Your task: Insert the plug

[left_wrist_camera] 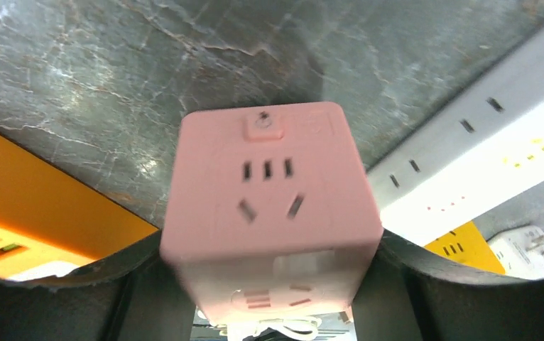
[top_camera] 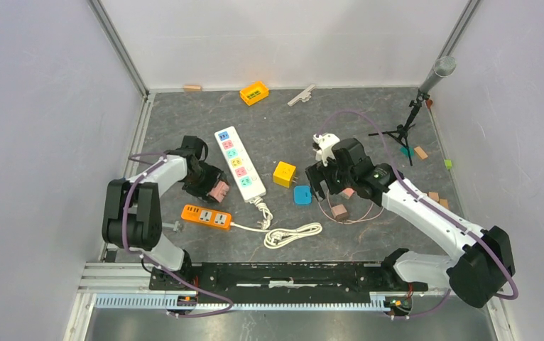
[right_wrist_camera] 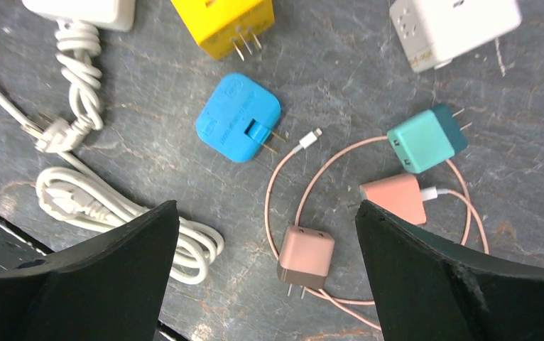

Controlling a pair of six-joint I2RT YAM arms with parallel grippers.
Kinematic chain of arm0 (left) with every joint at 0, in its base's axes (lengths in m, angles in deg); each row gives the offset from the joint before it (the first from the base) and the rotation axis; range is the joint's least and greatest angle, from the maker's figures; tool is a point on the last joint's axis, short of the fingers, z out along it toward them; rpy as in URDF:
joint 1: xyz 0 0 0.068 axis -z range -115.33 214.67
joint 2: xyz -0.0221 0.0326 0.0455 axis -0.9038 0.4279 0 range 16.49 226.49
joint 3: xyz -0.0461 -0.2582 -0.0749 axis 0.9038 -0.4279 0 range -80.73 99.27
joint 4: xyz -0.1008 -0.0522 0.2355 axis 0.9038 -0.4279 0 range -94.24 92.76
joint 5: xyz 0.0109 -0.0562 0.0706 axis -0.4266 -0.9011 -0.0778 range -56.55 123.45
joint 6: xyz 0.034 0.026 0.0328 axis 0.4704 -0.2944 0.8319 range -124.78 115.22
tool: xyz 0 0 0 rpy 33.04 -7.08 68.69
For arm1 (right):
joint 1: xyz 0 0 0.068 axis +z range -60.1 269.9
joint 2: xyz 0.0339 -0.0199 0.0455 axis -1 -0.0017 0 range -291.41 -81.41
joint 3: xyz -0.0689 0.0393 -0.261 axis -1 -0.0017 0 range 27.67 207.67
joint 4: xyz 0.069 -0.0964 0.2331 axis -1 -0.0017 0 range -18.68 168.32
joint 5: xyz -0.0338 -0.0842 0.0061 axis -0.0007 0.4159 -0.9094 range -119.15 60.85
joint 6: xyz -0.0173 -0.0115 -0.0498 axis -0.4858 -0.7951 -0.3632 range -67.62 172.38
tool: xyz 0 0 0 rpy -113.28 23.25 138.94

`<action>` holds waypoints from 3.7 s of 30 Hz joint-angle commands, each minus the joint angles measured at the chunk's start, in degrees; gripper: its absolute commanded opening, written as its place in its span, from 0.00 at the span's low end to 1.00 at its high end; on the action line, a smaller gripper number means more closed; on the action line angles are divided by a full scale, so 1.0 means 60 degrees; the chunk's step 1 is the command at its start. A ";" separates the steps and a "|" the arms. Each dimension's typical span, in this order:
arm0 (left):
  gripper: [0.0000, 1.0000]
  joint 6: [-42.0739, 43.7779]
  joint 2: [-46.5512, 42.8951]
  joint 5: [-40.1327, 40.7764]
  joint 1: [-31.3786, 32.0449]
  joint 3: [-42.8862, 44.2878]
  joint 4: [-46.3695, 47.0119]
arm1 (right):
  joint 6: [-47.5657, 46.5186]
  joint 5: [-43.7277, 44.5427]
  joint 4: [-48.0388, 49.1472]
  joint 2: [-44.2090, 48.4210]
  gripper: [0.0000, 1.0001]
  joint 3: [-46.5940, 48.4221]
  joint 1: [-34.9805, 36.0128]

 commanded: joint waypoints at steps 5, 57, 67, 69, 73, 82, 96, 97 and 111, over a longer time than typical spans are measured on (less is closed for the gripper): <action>0.34 0.2909 -0.1839 0.0639 -0.0031 0.1922 -0.0613 | 0.0844 0.0093 0.0221 0.0112 0.98 0.1420 0.0048; 0.02 1.7395 -0.7223 -0.4894 0.3901 -0.1306 0.2762 | 0.4824 -0.4913 0.1103 -0.2409 0.98 0.4249 0.0726; 0.02 1.6908 -0.5719 -0.3510 0.5246 -0.0397 0.2762 | 0.5145 -0.4934 0.0843 -0.3229 0.98 0.3916 0.1193; 0.02 1.6884 -0.5640 -0.3426 0.5327 -0.0342 0.2762 | 0.5153 -0.5046 0.0865 -0.3365 0.98 0.3915 0.1309; 0.02 1.6720 -0.5642 -0.3281 0.5408 -0.0418 0.3043 | 0.5187 -0.5133 0.0990 -0.3525 0.98 0.3865 0.1461; 0.02 1.6517 -0.5749 -0.2688 0.5507 -0.0480 0.3176 | 0.5535 -0.5295 0.1363 -0.3370 0.92 0.3329 0.1534; 0.04 1.6492 -0.5778 -0.2808 0.5599 -0.0539 0.3323 | 0.6411 -0.5573 0.3109 -0.3114 0.86 0.2479 0.1528; 0.05 1.6488 -0.5788 -0.2804 0.5599 -0.0539 0.3319 | 0.6437 -0.5581 0.3155 -0.3115 0.87 0.2501 0.1522; 0.43 1.6407 -0.6044 -0.2202 0.5614 -0.0675 0.3333 | 0.6788 -0.5473 0.3767 -0.3174 0.00 0.2151 0.1528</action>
